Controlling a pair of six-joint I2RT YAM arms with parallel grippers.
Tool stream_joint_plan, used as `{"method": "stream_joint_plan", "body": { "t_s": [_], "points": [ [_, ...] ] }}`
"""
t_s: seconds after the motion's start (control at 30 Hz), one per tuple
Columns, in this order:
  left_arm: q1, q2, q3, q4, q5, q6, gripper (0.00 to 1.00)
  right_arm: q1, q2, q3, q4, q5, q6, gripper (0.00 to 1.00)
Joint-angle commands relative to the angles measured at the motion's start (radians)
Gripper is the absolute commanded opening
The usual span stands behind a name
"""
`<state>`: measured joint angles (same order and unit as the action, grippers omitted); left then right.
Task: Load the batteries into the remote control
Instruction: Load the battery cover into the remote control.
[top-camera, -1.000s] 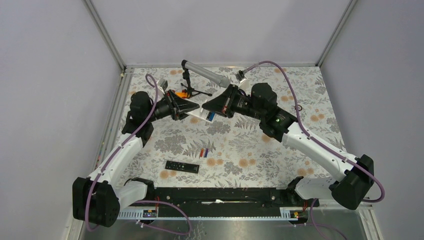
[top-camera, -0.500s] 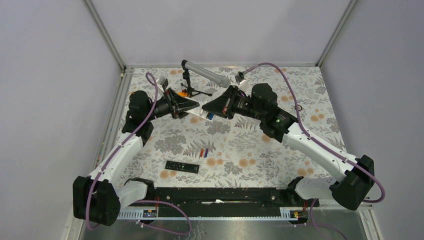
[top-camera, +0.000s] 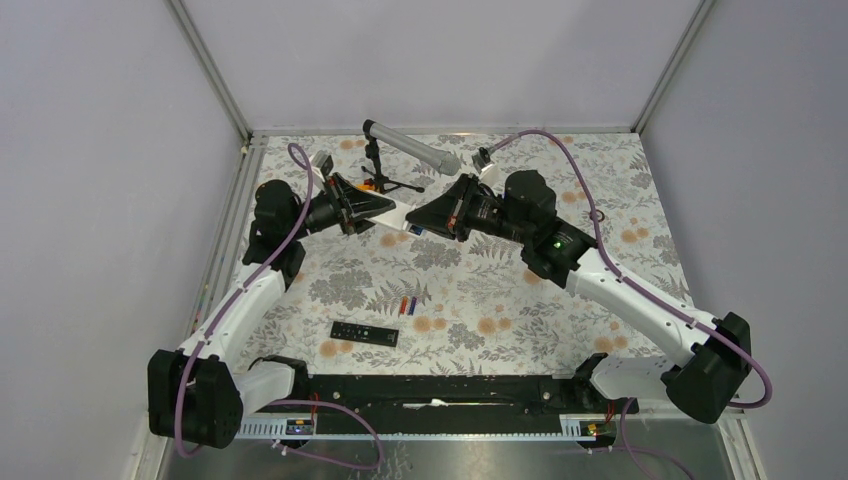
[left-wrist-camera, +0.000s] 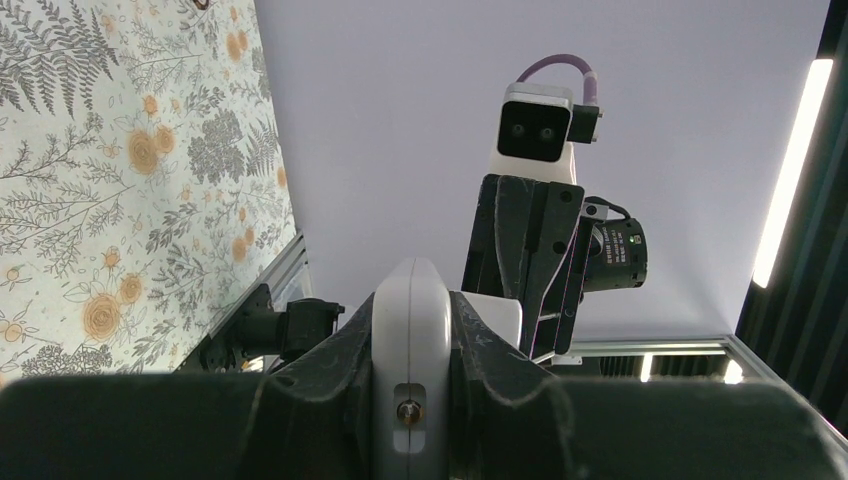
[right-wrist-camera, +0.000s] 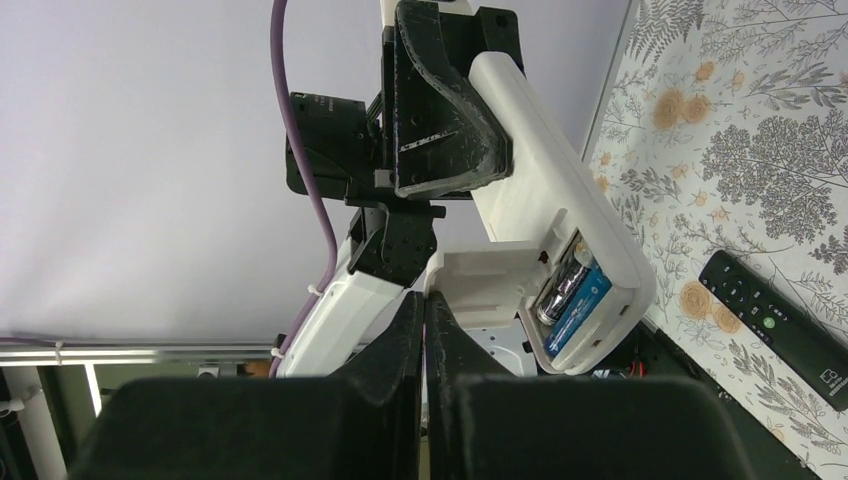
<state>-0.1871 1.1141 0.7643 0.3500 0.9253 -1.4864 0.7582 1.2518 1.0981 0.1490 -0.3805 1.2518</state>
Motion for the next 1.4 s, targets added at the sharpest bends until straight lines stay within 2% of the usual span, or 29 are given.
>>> {"method": "stream_joint_plan", "body": {
  "t_s": [0.0, 0.2, 1.37],
  "points": [
    [0.006, -0.004, 0.041, 0.088, 0.043, -0.02, 0.0, -0.007, -0.023, -0.003, 0.049, 0.011, -0.002, 0.0],
    [0.006, -0.009, 0.035, 0.082, 0.063, -0.011, 0.0, -0.011, -0.016, -0.003, 0.102, -0.001, 0.004, 0.0],
    [0.025, 0.008, 0.032, 0.196, 0.087, -0.124, 0.0, -0.027, -0.018, -0.066, 0.11, -0.01, 0.032, 0.0]
  ]
}}
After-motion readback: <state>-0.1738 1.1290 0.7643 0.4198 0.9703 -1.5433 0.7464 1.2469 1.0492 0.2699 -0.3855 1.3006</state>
